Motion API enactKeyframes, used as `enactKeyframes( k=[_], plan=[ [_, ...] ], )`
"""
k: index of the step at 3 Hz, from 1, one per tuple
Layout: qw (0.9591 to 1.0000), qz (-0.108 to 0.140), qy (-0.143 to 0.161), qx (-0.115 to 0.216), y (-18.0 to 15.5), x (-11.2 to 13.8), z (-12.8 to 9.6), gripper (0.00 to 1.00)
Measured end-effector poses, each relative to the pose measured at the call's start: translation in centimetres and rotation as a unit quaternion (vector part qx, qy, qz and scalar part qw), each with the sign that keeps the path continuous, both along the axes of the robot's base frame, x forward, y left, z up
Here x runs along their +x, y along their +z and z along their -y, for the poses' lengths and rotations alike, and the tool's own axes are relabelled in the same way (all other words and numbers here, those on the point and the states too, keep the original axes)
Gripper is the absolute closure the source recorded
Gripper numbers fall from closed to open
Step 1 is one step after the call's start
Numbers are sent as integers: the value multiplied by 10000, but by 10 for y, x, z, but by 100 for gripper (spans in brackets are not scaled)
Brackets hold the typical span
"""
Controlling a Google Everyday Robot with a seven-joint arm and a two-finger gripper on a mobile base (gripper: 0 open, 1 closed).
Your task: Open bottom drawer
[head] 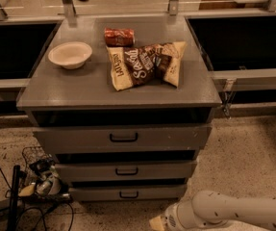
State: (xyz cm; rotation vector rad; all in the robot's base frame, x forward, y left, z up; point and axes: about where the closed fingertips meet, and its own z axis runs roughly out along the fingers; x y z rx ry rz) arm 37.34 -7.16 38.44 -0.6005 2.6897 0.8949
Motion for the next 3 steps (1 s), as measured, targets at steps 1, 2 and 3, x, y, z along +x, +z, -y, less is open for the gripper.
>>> enactKeyframes(
  k=[1, 2, 3],
  plan=[
    [10000, 0, 0, 0, 0, 0, 0, 50],
    [10000, 0, 1, 0, 0, 0, 0, 27],
    [10000, -1, 1, 1, 0, 0, 0, 0]
  ],
)
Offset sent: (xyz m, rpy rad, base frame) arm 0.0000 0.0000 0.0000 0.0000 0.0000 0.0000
